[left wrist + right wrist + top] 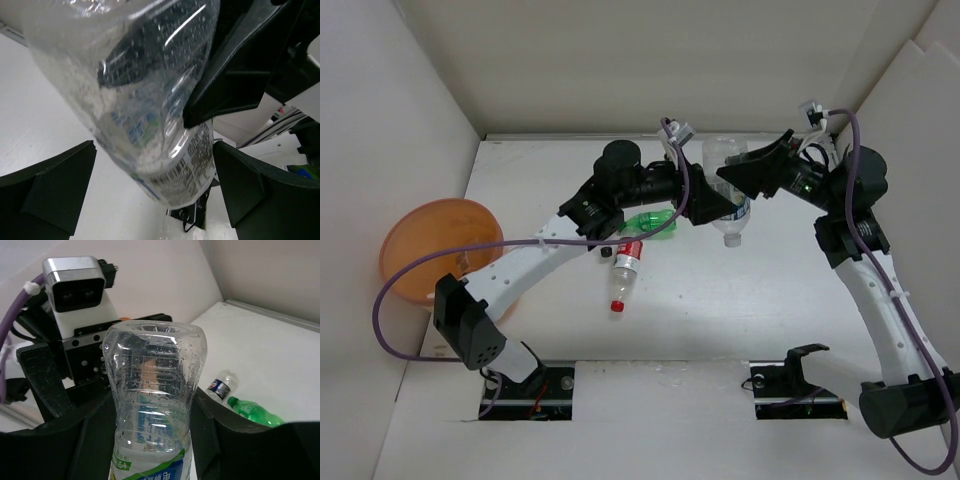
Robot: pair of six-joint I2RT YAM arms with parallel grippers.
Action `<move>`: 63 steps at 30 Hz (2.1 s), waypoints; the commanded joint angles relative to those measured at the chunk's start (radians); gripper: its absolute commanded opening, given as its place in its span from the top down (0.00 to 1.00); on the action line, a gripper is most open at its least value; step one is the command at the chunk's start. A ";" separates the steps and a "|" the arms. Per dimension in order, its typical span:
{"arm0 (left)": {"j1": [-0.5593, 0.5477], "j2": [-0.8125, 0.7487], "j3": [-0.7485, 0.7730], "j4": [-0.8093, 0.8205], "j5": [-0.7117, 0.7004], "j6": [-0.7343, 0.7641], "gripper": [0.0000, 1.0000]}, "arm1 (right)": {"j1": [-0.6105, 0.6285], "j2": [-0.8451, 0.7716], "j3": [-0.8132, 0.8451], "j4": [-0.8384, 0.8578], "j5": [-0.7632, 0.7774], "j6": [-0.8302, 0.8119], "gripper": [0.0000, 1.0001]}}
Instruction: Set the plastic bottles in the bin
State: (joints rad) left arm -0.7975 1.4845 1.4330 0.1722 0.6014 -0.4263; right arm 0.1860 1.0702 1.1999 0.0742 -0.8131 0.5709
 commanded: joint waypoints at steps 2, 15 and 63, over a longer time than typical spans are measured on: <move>-0.002 0.042 0.026 0.202 0.098 -0.081 0.00 | 0.041 -0.015 -0.020 0.212 -0.054 0.137 1.00; 0.078 0.027 0.027 0.217 0.102 -0.178 0.95 | 0.032 0.034 -0.054 0.411 -0.044 0.265 0.00; 1.264 -0.535 0.013 -0.633 -0.346 -0.005 0.00 | 0.452 0.401 0.190 -0.536 1.183 0.220 0.00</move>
State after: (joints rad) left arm 0.4896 0.9348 1.3758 -0.6010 -0.0402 -0.5125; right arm 0.6060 1.4578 1.3449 -0.4198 0.1955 0.5747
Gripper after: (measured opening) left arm 0.997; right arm 0.999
